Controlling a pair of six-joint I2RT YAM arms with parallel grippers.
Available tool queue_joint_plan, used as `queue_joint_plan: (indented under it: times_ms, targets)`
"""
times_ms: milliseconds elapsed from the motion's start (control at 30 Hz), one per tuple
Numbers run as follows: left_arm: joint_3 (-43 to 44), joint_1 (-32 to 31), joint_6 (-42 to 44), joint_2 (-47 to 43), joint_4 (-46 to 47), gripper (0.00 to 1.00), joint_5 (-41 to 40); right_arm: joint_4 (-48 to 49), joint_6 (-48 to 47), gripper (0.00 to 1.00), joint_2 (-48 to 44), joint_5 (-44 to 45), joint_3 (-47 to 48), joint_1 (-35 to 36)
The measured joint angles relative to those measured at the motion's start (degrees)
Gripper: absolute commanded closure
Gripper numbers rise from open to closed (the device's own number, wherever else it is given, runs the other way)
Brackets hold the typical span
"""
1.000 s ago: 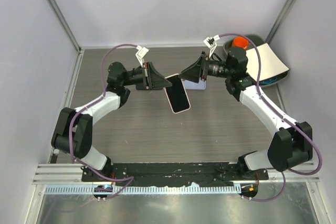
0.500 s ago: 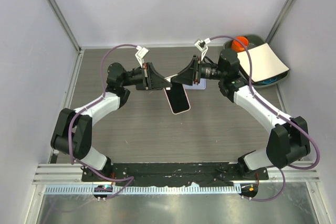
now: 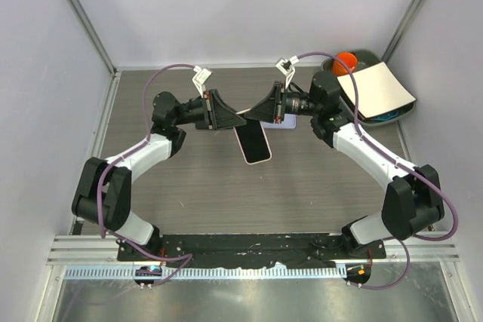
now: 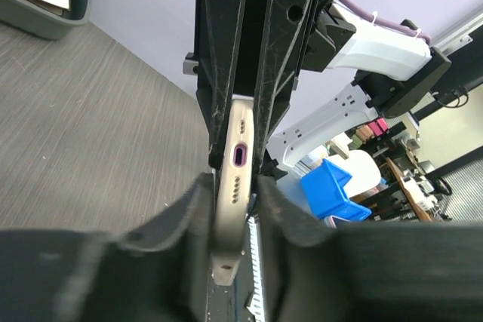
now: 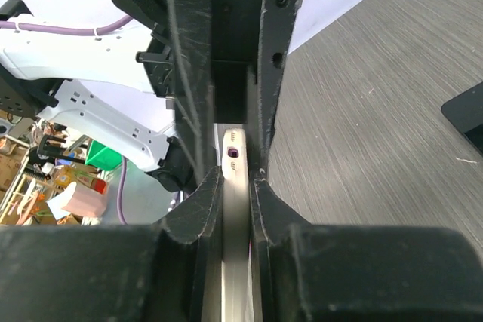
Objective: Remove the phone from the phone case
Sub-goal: Pick up the phone at the center of the board.
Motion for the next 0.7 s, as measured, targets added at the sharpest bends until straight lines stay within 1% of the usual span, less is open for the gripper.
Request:
queue_joint_plan:
  times_ms: [33, 67, 133, 167, 300, 467, 600, 700]
  targets:
    - [0.0, 0.0, -0.1, 0.0, -0.1, 0.39, -0.4, 0.1, 0.1, 0.99, 0.0, 0.0, 0.0, 0.0]
    - [0.0, 0.0, -0.1, -0.1, 0.1, 0.24, -0.9, 0.1, 0.0, 0.99, 0.0, 0.1, -0.1, 0.2]
    - [0.0, 0.0, -0.1, -0.3, 0.1, 0.14, -1.6, 0.0, 0.1, 0.99, 0.0, 0.3, -0.3, 0.4]
    - [0.0, 0.0, -0.2, -0.5, -0.1, 0.07, -2.0, 0.0, 0.1, 0.99, 0.0, 0.5, -0.4, 0.4]
    - [0.0, 0.5, -0.3, -2.0, -0.1, 0.0, -2.8, -0.3, 0.2, 0.99, -0.3, 2.1, -0.4, 0.3]
    - [0.4, 3.0, -1.1, -4.7, 0.9, 0.0, -3.1, -0.3, 1.7, 0.99, -1.9, 5.0, -0.4, -0.9]
    - [0.5, 4.2, -0.1, -5.9, 0.3, 0.0, -4.1, 2.3, 6.7, 0.99, -2.7, 7.5, -0.4, -3.0]
    - [0.4, 4.2, 3.1, -6.4, -3.3, 0.0, -5.7, 6.0, 12.1, 0.99, -2.7, 9.4, -0.4, -5.4]
